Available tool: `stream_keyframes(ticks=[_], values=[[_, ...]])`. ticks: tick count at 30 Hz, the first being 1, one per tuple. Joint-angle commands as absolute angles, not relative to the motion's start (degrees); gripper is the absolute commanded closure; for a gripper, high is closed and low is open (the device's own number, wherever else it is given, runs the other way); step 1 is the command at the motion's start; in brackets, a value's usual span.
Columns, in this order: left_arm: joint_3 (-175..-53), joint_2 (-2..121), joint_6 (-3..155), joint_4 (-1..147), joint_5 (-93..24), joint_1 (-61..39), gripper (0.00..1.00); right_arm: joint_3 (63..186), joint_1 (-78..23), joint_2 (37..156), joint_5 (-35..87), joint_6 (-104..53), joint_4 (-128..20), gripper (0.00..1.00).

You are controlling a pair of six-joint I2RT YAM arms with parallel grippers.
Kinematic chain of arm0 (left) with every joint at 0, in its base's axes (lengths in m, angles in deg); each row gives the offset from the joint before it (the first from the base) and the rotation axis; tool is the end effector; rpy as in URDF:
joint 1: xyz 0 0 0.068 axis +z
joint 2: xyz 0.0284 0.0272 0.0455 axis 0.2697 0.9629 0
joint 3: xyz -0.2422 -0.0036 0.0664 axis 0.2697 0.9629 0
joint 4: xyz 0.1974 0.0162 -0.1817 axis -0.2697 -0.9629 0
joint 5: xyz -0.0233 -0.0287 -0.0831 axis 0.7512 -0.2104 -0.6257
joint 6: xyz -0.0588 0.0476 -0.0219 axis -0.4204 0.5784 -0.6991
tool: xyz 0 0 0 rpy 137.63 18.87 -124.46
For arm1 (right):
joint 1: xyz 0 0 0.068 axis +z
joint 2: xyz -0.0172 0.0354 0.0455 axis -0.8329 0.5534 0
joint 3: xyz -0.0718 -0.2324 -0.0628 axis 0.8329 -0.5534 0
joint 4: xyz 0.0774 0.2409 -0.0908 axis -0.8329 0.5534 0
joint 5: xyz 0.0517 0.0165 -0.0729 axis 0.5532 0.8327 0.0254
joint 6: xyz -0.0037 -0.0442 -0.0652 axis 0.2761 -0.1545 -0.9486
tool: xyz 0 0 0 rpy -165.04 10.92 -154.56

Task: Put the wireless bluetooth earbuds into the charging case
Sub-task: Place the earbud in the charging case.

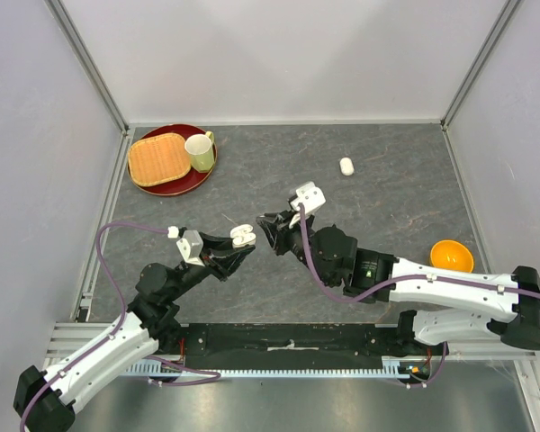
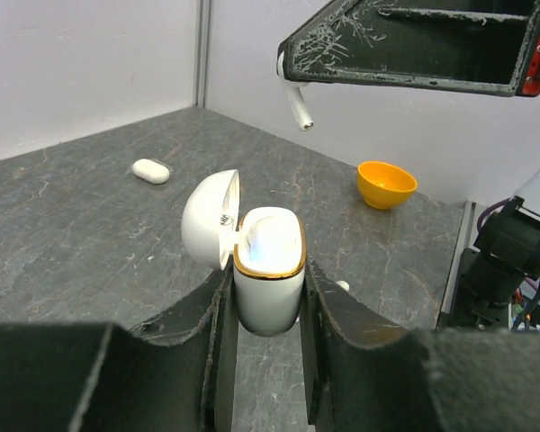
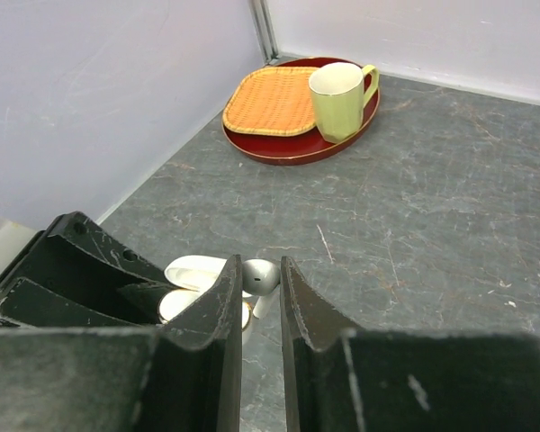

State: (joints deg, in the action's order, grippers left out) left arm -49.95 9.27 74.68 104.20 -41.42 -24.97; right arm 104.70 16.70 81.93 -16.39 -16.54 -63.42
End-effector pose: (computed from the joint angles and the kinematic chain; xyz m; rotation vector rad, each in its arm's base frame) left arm 0.1362 -0.1400 0.2385 0.5470 1.2482 -0.9676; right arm 0.1282 0.2893 0.3409 -0.3435 1.6148 0.7069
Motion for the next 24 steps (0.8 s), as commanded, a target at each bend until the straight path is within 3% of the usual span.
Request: stream_keyframes(ticks=[1,24], values=[[-50.91,9.35,73.28,107.39,-41.62,-24.87,0.98,105.80,17.86,82.99,-15.98,-18.36,-67.76,1.00],[-50.55,9.09,72.75,108.62,-44.08,-24.87,0.98,106.42,18.92,86.78,-12.55,-18.71,-68.29,1.00]])
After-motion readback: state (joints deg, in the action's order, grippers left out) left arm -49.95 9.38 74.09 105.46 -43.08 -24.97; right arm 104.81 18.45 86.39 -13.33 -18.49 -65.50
